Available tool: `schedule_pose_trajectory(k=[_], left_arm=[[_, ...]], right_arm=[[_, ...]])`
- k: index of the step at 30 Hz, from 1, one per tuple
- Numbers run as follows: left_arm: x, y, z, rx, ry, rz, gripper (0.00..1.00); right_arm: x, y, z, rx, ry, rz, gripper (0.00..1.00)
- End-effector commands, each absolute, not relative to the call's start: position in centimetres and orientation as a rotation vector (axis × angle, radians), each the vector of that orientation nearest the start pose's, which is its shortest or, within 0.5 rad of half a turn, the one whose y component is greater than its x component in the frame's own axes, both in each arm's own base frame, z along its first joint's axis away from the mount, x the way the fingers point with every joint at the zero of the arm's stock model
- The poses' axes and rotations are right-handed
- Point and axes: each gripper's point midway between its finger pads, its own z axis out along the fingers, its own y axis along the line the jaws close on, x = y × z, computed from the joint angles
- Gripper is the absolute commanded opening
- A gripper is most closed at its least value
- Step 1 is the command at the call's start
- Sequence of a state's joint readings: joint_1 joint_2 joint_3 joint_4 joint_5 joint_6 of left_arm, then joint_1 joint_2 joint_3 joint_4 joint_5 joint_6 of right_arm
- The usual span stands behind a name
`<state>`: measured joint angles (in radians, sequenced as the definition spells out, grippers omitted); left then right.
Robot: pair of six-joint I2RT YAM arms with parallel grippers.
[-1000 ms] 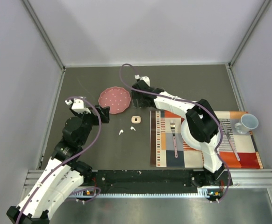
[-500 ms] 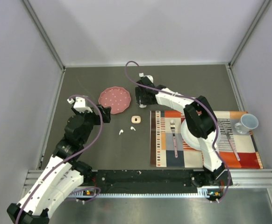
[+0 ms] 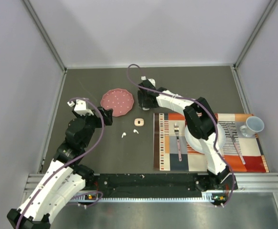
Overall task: Insert the wireless bluetooth earbuds into the charging case
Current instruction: Pick up the charging case from the center of the board.
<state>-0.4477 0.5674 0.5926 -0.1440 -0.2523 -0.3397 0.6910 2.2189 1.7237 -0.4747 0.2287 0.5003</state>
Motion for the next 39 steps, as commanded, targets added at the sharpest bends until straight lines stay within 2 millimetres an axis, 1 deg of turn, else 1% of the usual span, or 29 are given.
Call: schedule_pose_trajectory(k=[1,3,7,9,12,16,18,21,23,27,28,30,31,34,35,37,38,39], left_arm=[[26.9,-9.4,26.1,-0.112,1.670,-0.383,0.99],[27.0,-9.4,26.0,-0.113,1.673,-0.381,0.99],[27.0,-9.4,25.9,-0.116,1.675,-0.379,0.99],[27.1,-9.4,25.8,-0.115,1.680,-0.377,0.99],[27.1,-9.4,25.6,-0.118,1.681,-0.379,0.99],[27.3,-9.5,25.6,-0.115,1.686,-0.377,0.99],[27.3,-9.6,25.6,-0.113,1.689,-0.380,0.99],[27.3,-9.7,25.5,-0.113,1.691,-0.384,0.99],[27.4,-9.8,25.4,-0.112,1.693,-0.387,0.99],[27.4,-9.9,25.5,-0.111,1.692,-0.391,0.99],[27.5,-9.9,25.5,-0.114,1.694,-0.396,0.99],[27.5,-10.0,25.6,-0.114,1.690,-0.406,0.99],[27.5,-10.1,25.5,-0.117,1.695,-0.408,0.99],[27.6,-10.3,25.7,-0.112,1.693,-0.417,0.99],[27.6,-10.3,25.7,-0.114,1.695,-0.417,0.99],[27.5,-10.4,25.9,-0.110,1.692,-0.423,0.99],[27.5,-10.4,25.9,-0.110,1.692,-0.423,0.99],[27.3,-10.3,26.1,-0.114,1.682,-0.427,0.99]], right_arm=[[43.4,32.9,3.8,-0.128,2.490,0.192,0.66],[43.5,32.7,3.8,-0.126,2.486,0.178,0.65],[43.4,32.5,3.0,-0.138,2.497,0.154,0.62],[43.1,32.4,2.4,-0.137,2.511,0.150,0.58],[43.0,32.4,1.8,-0.138,2.523,0.150,0.57],[42.8,32.1,1.2,-0.140,2.532,0.127,0.52],[42.6,31.7,1.1,-0.137,2.533,0.108,0.51],[42.5,31.4,0.9,-0.142,2.533,0.088,0.56],[42.6,31.1,0.8,-0.153,2.533,0.076,0.56],[42.6,31.2,0.7,-0.175,2.530,0.068,0.54],[42.6,31.0,0.7,-0.179,2.528,0.061,0.50],[42.7,30.9,1.0,-0.180,2.521,0.055,0.43],[42.7,31.0,1.4,-0.192,2.514,0.059,0.37],[42.9,31.0,2.6,-0.214,2.491,0.070,0.33],[42.9,31.0,4.0,-0.210,2.467,0.081,0.32],[43.0,30.9,5.8,-0.220,2.435,0.099,0.29],[43.0,30.9,7.8,-0.213,2.398,0.124,0.26],[42.9,30.7,8.9,-0.207,2.376,0.139,0.25]])
